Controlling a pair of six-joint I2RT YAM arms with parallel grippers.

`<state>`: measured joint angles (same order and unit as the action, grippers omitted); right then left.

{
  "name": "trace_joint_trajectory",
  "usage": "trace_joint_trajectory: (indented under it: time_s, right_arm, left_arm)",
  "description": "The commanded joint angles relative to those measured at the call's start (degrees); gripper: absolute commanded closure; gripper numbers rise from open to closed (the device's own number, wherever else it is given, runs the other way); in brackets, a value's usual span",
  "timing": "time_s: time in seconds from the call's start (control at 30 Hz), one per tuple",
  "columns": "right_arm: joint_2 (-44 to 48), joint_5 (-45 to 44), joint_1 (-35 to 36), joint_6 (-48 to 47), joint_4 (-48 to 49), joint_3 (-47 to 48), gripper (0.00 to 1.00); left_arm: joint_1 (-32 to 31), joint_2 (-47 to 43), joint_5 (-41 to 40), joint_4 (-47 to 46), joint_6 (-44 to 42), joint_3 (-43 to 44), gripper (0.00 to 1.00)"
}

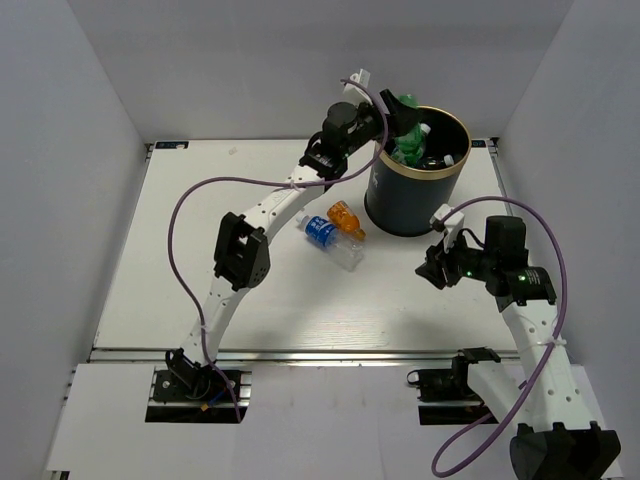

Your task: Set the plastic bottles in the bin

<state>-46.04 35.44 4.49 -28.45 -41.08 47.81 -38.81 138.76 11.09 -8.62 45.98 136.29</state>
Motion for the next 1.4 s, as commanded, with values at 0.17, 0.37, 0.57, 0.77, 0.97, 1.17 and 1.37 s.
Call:
trace_joint_trajectory:
  time_s: [0.17,0.37,0.57,0.77,0.97,1.17,1.37]
  right_arm:
    - [-0.80,5.69,-0.10,-2.75,1.79,-0.18,0.27]
    - [-2.03,18.83,0.51,-10.65,6.86,-4.28,0.15]
    - [-12.90,20.56,4.11,-7.24,18.84,-4.14,0.10]
    - [-23.82,12.47,10.18,-4.17,21.21,4.12,0.10]
    - [-28.66,2.01,17.56,0.83,23.06,9.40,0.10]
    - [-35.25,-7.05,22.92,4.71,21.31,15.90,0.11]
    - [-44.21,-14.42,27.32,7.97,15.86,24.08,0.12]
  left_arm:
    - [-0.48,-9.02,-2.48,-0.52,-1.68,1.08,0.00]
    - [-0.48,-21.31,-5.11,2.99,-10.52,-8.28,0.00]
    - [0.04,-46.61,-16.70,14.06,-19.78,-36.70,0.00]
    - [0.57,-79.92,-28.75,23.46,-14.79,-70.74,0.00]
    - [-0.48,-99.79,-31.57,35.15,-5.11,-85.48,0.00]
    - [-0.48,-101.50,-32.10,41.75,-5.10,-84.26,0.00]
    - [-0.48,-101.40,-31.57,45.18,-4.50,-83.03,0.00]
